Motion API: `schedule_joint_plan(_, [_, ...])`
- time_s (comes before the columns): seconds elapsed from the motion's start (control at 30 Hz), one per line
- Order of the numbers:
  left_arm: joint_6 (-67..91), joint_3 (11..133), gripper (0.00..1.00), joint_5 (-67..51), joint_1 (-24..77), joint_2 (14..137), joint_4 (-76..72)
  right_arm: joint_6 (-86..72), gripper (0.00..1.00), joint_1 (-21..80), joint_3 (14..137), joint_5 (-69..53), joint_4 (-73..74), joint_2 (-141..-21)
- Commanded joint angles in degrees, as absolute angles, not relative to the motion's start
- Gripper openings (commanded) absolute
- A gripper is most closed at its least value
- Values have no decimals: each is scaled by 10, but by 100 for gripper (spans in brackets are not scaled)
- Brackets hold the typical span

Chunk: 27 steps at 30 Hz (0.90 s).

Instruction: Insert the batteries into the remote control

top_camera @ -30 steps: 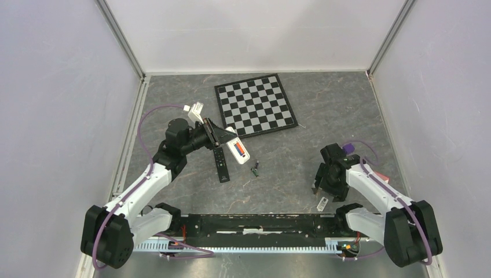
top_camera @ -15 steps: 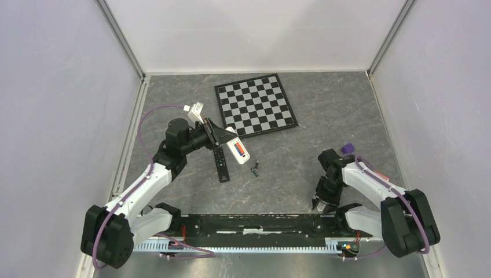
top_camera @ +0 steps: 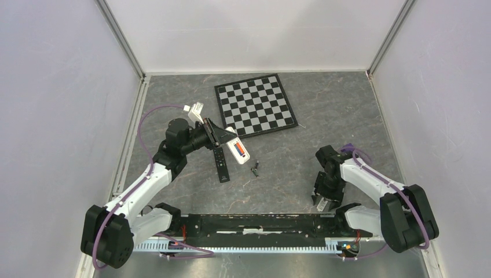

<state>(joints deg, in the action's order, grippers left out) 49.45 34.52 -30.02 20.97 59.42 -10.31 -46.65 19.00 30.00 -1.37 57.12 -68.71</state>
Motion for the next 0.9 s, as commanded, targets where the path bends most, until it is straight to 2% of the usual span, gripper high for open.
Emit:
schedule_joint_plan(0.0, [475,348,2,-294,206,585,-123,-482,60,190,287,55,500,-687])
schedule_joint_plan(0.23, [474,348,2,-294,207,583,-120,-498,45,190,251,19,467,-667])
schedule_joint_plan(0.4, [475,349,2,-294,207,581,-118,-482,37,190,268,23,435,-656])
schedule_joint_plan(0.63, [477,352,2,-292,206,582,-116,-400,39,251,404,97,396,-711])
schedule_joint_plan(0.87, [476,352,2,-288,206,582,-111,-341,32,328,467,130,317,-794])
